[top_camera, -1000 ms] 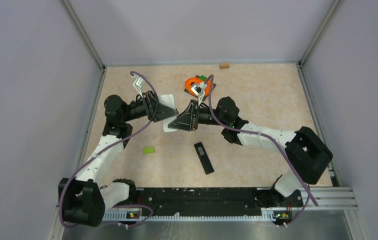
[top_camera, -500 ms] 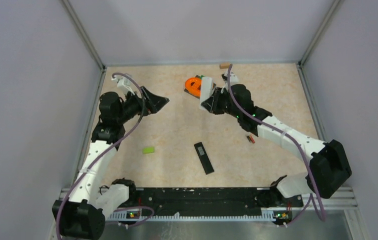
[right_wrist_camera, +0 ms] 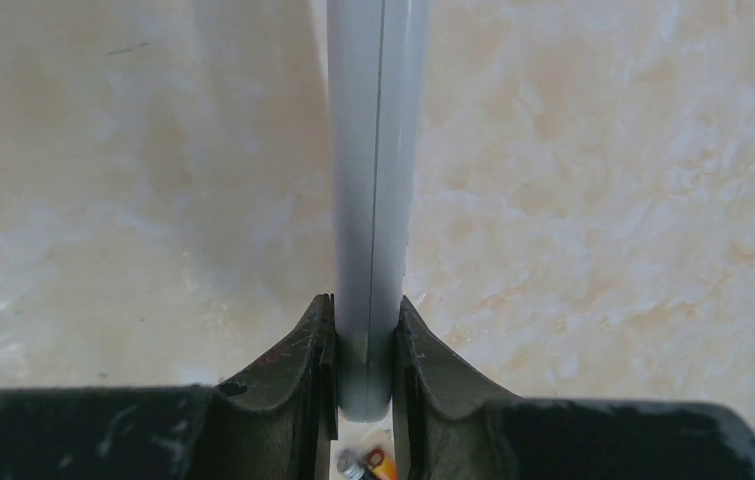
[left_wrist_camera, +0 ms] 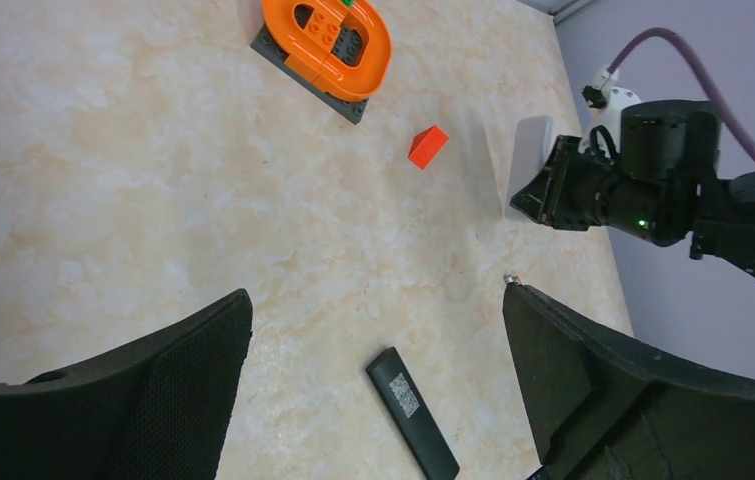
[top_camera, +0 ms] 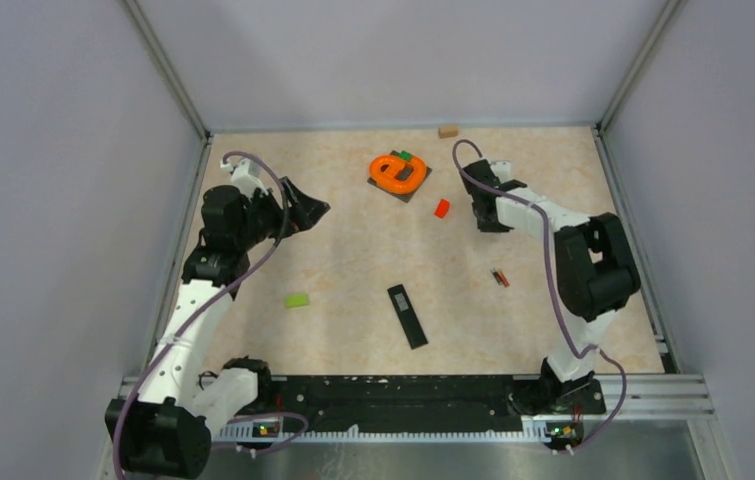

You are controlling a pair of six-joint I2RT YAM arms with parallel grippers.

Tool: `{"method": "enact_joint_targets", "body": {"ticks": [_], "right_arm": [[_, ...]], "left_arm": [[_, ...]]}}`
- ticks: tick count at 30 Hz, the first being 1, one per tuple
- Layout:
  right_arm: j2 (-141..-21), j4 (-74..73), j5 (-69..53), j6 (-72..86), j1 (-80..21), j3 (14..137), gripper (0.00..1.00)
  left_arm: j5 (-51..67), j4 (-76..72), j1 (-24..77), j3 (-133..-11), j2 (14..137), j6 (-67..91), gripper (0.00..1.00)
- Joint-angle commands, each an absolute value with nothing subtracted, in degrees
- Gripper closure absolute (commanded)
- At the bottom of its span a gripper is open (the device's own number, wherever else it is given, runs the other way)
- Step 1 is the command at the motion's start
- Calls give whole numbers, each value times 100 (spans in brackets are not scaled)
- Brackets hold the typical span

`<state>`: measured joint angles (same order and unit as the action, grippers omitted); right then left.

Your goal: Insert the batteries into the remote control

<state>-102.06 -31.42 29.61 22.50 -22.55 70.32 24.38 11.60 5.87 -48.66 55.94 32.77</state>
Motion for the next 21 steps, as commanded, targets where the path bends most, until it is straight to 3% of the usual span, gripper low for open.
{"method": "enact_joint_targets", "body": {"ticks": [1, 8, 17, 21], "right_arm": [[-10610, -3627, 3858, 1985, -2195, 7500, 100], [-10936, -3519, 3643, 1809, -2209, 7426, 88], [-10940, -3338, 2784, 1681, -2250, 7352, 55], [-10827, -3323, 2494, 1696, -2252, 7397, 49]], "left_arm": [[2423, 1043, 571, -5088, 5623, 3229, 1], [2404, 891, 573, -4989, 5658, 3489, 1], [2275, 894, 571, -4936, 5617, 3489, 1], [2504, 812, 571, -4906, 5653, 3483, 1]]}}
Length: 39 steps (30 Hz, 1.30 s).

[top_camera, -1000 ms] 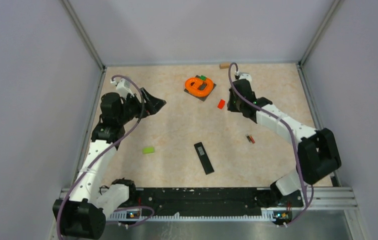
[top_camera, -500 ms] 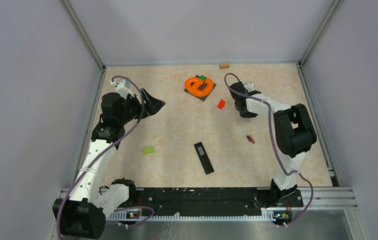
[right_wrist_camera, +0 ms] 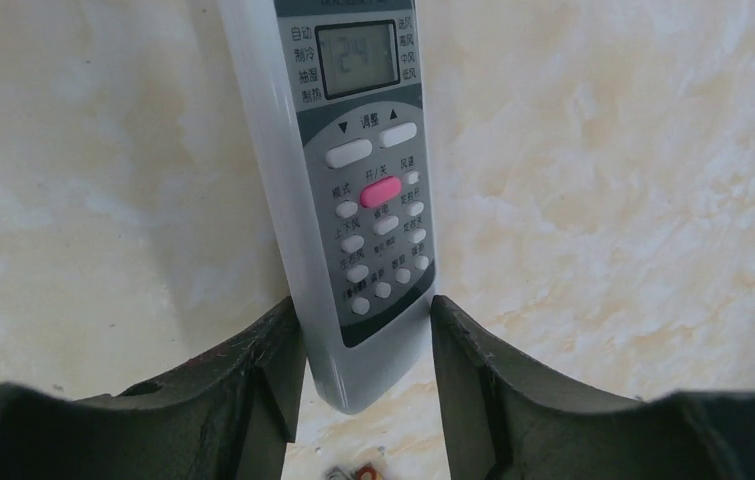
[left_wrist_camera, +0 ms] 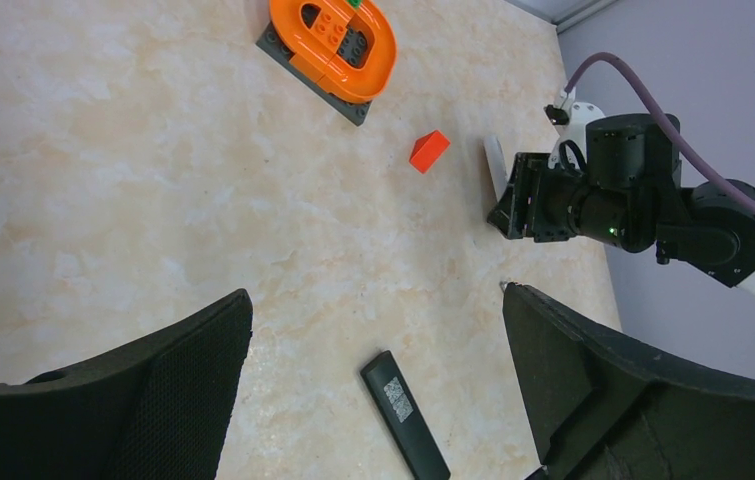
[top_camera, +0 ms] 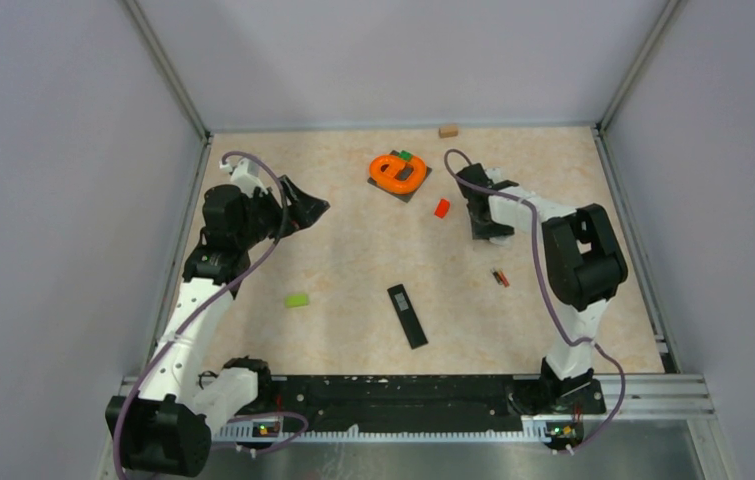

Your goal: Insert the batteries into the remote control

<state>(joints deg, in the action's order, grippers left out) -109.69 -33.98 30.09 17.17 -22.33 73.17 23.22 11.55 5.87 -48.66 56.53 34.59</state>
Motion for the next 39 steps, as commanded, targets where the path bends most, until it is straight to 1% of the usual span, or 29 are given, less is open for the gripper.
{"method": "enact_joint_targets", "body": {"ticks": [1, 4, 8, 11, 14, 16, 19, 23, 25, 27, 33, 39], "right_arm": [[-10771, -3330, 2343, 1694, -2253, 7404, 48], [-10454, -3270, 1886, 1679, -2252, 7363, 42], [-9926, -3098, 1513, 1733, -2271, 7136, 29], [-9578, -3044, 1472, 1773, -2423, 6983, 25], [-9150, -2875, 1331, 1792, -2860, 6774, 25], [-8929, -2760, 1189, 1857, -3263, 6660, 27], [-8696, -2567, 1200, 2170, -3991, 6402, 28], [-8515, -2259, 1043, 2734, -4784, 6066, 28], [-8508, -2222, 543, 2920, -4939, 6022, 28], [-8472, -2212, 372, 3092, -5097, 5959, 28], [-8573, -2249, 645, 3129, -5612, 5774, 27], [-9160, -2614, 1075, 3040, -6110, 6090, 27]], "left_arm": [[2538, 807, 571, -4903, 5659, 3477, 1], [2575, 817, 571, -4900, 5674, 3472, 1], [2664, 754, 572, -4872, 5606, 3404, 1], [2660, 598, 576, -4813, 5524, 3418, 1], [2566, 554, 571, -4776, 5473, 3467, 1], [2549, 470, 571, -4701, 5410, 3518, 1], [2581, 188, 571, -4523, 5202, 3567, 1], [2269, 191, 571, -4403, 4871, 3542, 1], [2098, 216, 571, -4366, 4686, 3593, 1], [1939, 161, 571, -4289, 4474, 3618, 1], [1606, -204, 571, -3993, 3955, 3651, 1], [1662, -281, 571, -3938, 3784, 3669, 1]]}}
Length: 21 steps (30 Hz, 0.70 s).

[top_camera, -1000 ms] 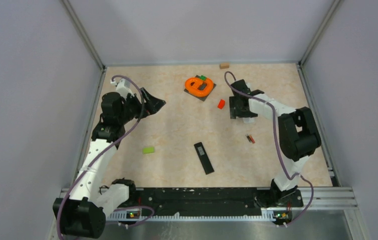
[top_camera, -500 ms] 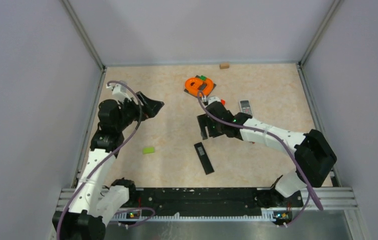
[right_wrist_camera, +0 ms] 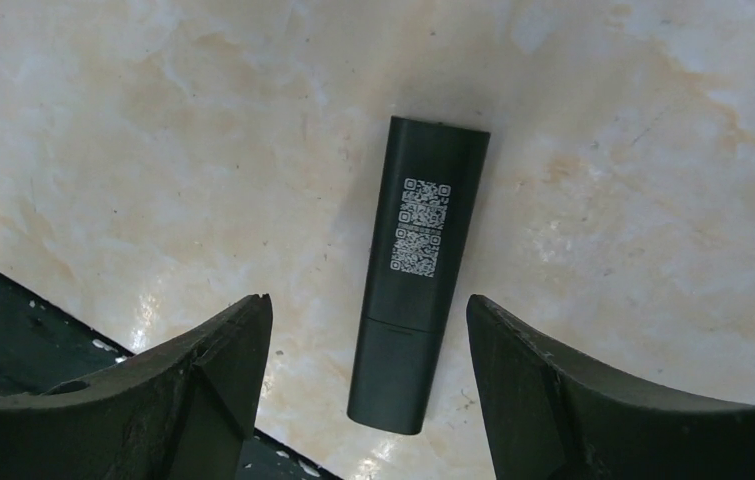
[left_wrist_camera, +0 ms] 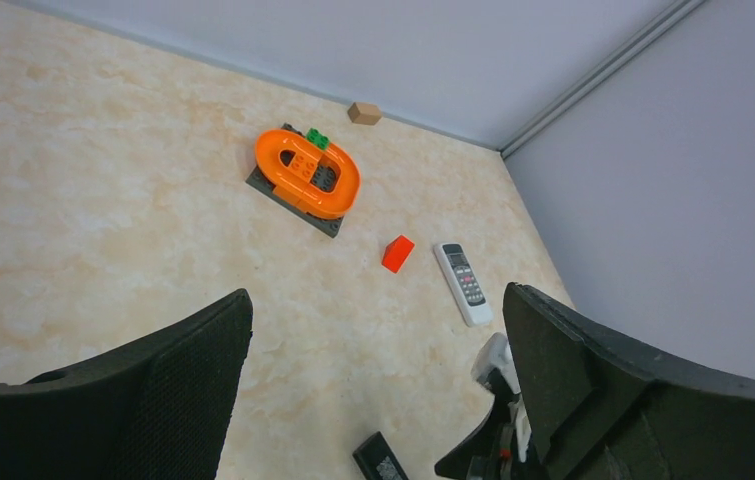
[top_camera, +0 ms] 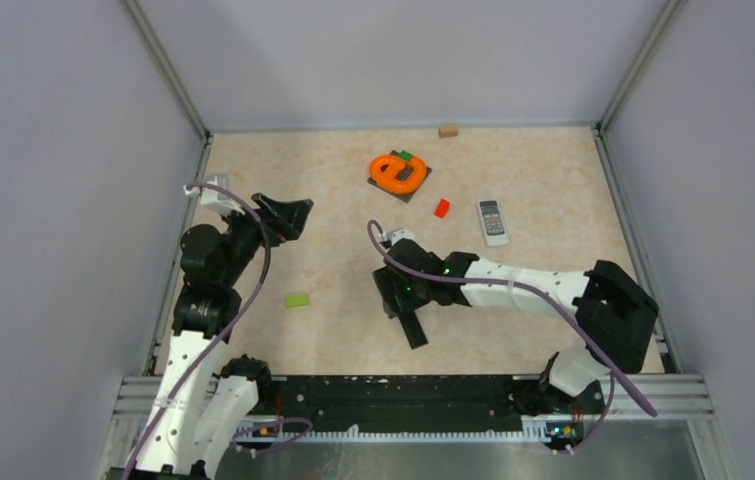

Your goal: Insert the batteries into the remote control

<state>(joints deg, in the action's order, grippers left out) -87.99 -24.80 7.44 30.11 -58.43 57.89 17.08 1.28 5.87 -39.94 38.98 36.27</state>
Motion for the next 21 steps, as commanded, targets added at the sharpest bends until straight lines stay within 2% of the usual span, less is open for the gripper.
{"method": "enact_joint_targets", "body": {"ticks": [1, 15, 21], "right_arm": [[-9241, -2651, 1111, 3029, -6157, 6141, 27], [-9853, -3282, 1580, 3398, -6405, 6358, 31], [-9995, -3414, 1209, 3882, -6400, 6136, 39]], "left_arm": [[1673, -289, 571, -3924, 3777, 3661, 1], [1658, -390, 571, -3866, 3906, 3715, 1], [1784, -413, 571, -3851, 3959, 3815, 1]]}}
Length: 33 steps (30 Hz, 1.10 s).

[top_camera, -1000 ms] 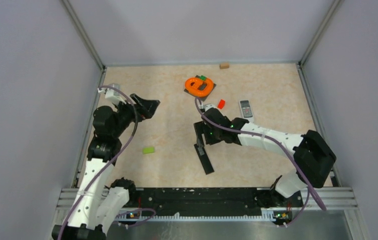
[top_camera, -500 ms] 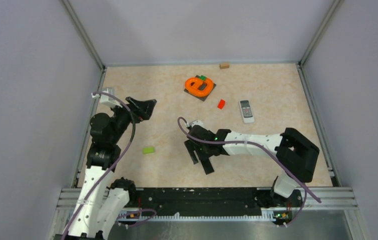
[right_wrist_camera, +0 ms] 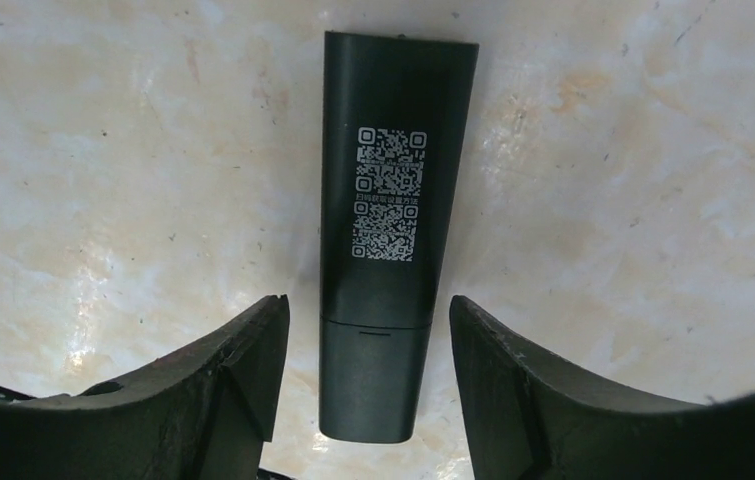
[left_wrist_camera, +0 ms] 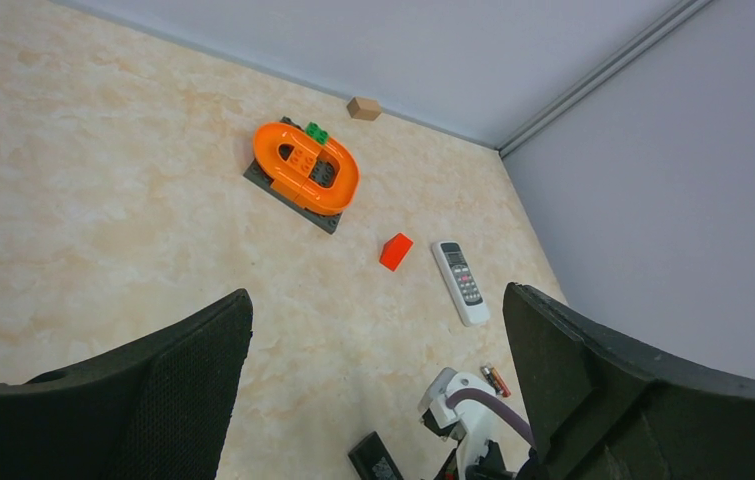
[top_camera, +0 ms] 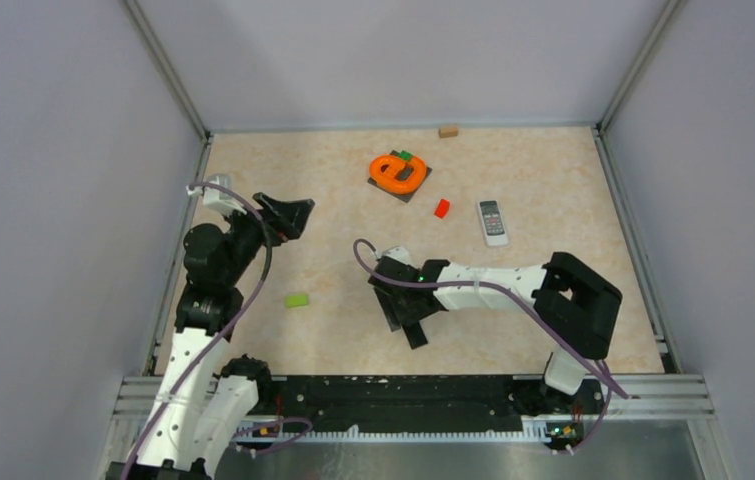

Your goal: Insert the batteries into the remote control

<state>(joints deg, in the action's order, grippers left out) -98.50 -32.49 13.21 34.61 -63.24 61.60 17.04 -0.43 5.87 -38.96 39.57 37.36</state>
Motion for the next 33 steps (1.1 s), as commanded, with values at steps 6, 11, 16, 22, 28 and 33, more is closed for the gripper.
{"method": "enact_joint_targets", "body": {"ticks": [6, 11, 16, 22, 28, 33], "right_arm": [[-9994, -3236, 1175, 4014, -6373, 6018, 53], [-10052, -2973, 1099, 4019, -6201, 5843, 70], [-9683, -2465, 1637, 3715, -6135, 5727, 75], [-9247, -1749, 2153, 3210, -6044, 5709, 75], [-9064, -1051, 1858, 2862, -5853, 5661, 75], [-9088, -686, 1525, 2629, -5781, 5679, 75]], "left_arm": [[1767, -433, 571, -3790, 3915, 3879, 1], [1786, -252, 571, -3719, 3858, 3959, 1], [2128, -410, 571, -3305, 4010, 4602, 1], [3329, -1547, 710, -2799, 5197, 5579, 1], [3766, -1343, 891, -2995, 6071, 5335, 1], [4239, -1663, 1198, -3103, 6926, 5326, 1]]}}
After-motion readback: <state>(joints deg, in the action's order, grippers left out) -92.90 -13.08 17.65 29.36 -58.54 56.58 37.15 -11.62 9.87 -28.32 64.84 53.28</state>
